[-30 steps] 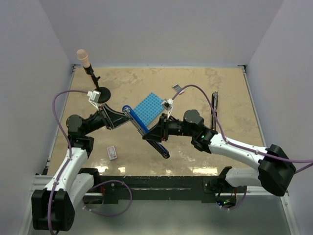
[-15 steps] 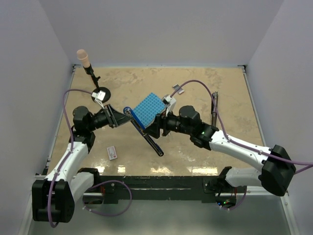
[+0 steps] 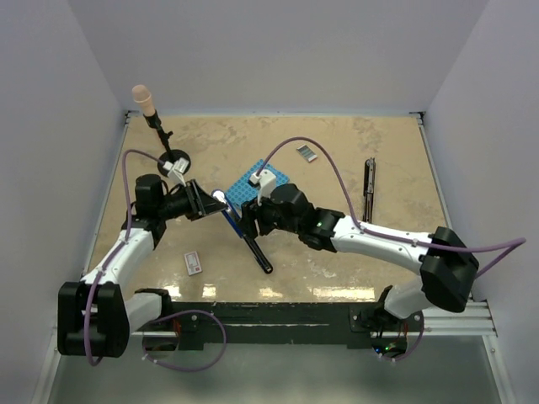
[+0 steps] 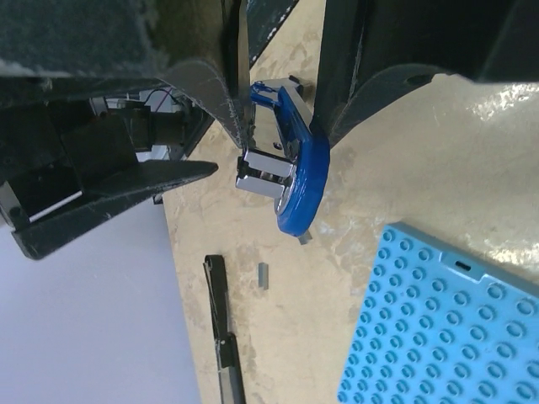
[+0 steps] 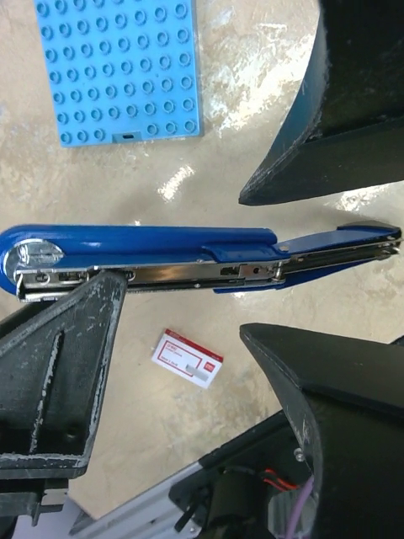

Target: Unload the staples from the stapler

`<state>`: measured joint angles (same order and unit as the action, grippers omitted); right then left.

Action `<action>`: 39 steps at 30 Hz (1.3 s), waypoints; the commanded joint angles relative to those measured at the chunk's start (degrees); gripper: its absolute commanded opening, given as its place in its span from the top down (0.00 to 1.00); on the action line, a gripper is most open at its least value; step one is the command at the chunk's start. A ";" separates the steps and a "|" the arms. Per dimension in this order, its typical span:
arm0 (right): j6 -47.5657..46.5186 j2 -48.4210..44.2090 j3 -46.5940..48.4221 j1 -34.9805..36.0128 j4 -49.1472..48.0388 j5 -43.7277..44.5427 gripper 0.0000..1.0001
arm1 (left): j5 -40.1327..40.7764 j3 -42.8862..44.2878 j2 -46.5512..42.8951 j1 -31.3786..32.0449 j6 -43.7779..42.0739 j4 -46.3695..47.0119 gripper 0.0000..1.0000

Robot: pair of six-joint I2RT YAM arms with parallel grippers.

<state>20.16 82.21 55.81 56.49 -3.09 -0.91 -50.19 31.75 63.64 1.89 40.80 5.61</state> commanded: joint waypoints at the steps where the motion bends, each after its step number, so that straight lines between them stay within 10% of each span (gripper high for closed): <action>1: -2.76 3.21 4.04 2.40 0.81 5.12 0.40 | -0.17 3.23 0.79 -0.48 -2.03 -0.94 1.00; 12: -2.67 9.37 5.18 5.03 0.11 8.90 0.55 | 0.80 4.11 2.54 -1.54 -4.23 -3.50 1.00; 20: -2.15 9.63 4.92 5.12 -1.74 11.28 1.00 | -0.17 3.94 3.51 -3.20 -3.88 -2.79 0.99; 31: -4.87 14.90 13.08 5.03 1.51 12.95 1.00 | 4.84 6.31 1.32 -7.34 -7.22 -11.31 0.21; 39: -5.66 22.37 20.99 4.95 2.92 14.18 1.00 | 18.71 9.91 -2.80 -8.57 -11.96 -21.76 0.13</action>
<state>15.94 103.31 70.57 61.60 2.66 10.83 -40.47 37.67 64.16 -5.96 32.97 -10.09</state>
